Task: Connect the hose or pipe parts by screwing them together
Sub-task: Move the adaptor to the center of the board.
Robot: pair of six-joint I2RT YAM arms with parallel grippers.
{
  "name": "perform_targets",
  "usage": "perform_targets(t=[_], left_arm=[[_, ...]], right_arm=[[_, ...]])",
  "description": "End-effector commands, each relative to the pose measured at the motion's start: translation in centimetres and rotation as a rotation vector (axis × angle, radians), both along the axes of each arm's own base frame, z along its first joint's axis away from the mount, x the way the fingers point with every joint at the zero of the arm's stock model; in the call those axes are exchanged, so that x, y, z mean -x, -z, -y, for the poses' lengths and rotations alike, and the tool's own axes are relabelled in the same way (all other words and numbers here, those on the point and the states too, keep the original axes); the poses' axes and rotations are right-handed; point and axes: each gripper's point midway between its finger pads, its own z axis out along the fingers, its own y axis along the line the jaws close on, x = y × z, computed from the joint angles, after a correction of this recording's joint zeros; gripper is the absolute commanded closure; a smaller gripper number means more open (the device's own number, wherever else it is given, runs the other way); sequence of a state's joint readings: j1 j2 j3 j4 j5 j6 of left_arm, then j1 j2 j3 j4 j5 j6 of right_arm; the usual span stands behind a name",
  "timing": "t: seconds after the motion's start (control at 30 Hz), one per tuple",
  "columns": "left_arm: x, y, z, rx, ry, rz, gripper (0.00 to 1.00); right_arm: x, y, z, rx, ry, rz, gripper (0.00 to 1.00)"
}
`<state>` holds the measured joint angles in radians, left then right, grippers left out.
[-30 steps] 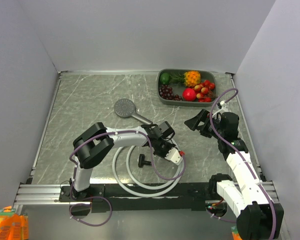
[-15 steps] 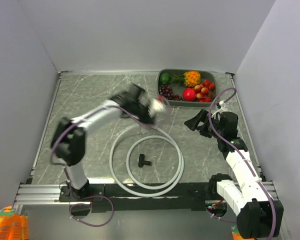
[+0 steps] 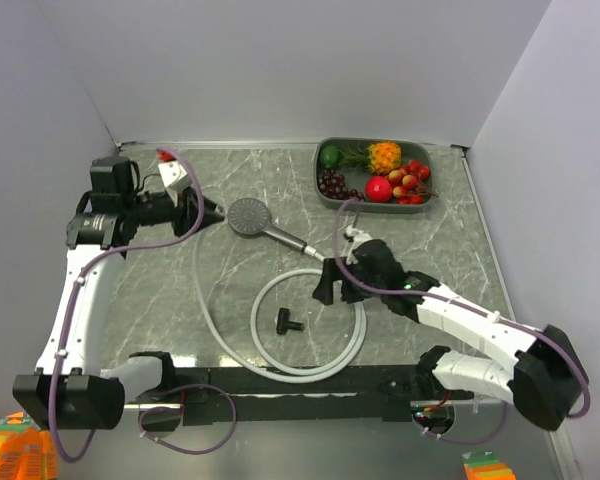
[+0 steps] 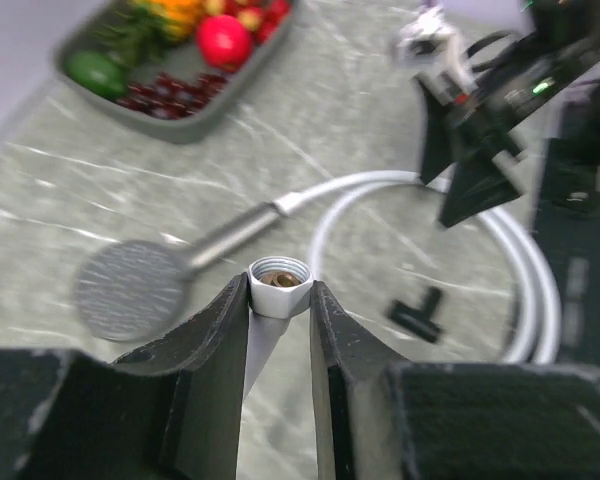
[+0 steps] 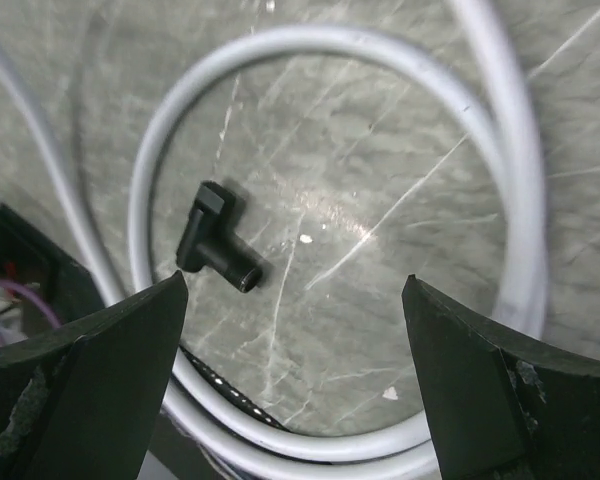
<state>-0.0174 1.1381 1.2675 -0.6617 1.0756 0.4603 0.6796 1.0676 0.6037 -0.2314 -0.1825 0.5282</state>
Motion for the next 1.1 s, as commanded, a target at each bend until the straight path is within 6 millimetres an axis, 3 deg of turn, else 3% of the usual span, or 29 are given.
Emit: perform_targets(t=[0.0,0.03,0.1,0.13,0.17,0.23,0.4,0.6,0.73,0.9,1.07], left_arm=[[5.7,0.3,0.8,0.124,0.153,-0.111,0.99],[7.3,0.1,1.0,0.14,0.182,-0.121,0.99],[8.4,0.3,1.2,0.152,0.214,-0.112,0.99],[9.2,0.0,1.3,0.164,0.235,-0.1,0.99],[10.0,0.1,1.4,0.169,0.25,-0.105,0.99],[11.1,0.4,1.5,0.179,0.276,-0.101,0.99],[13.7,1.8,1.7,0.187,0.326,-0.102,0.99],[14.5,2.9,1.7,0.174,0.334,-0.08,0.99],[14.4,1.6,1.8,0.179,0.339,-0.049,0.99],[14.0,-0.7,1.9,0.193,0.352,-0.006,0.99],[14.1,-1.4,2.0,0.202,0.36,0.015,0.99]], right_arm=[[0.5,-0.8,-3.9,0.043,-0.032,0.041,0.04],[0.9,0.4,-4.7,0.078,-0.05,0.016,0.04],[1.5,0.3,-6.7,0.11,-0.078,0.037,0.04],[1.5,1.5,-7.2,0.153,-0.082,0.021,0.04],[1.4,1.1,-8.2,0.164,-0.084,0.044,0.05],[1.3,2.2,-8.8,0.201,-0.079,0.036,0.06],[0.3,2.9,-10.4,0.247,-0.05,0.056,0.14],[0.6,4.7,-12.1,0.323,-0.074,0.044,0.26],[1.2,6.0,-12.6,0.333,-0.084,0.011,0.36],[2.0,7.4,-12.2,0.369,-0.087,-0.023,0.39],[2.5,9.0,-11.7,0.396,-0.098,-0.05,0.42]])
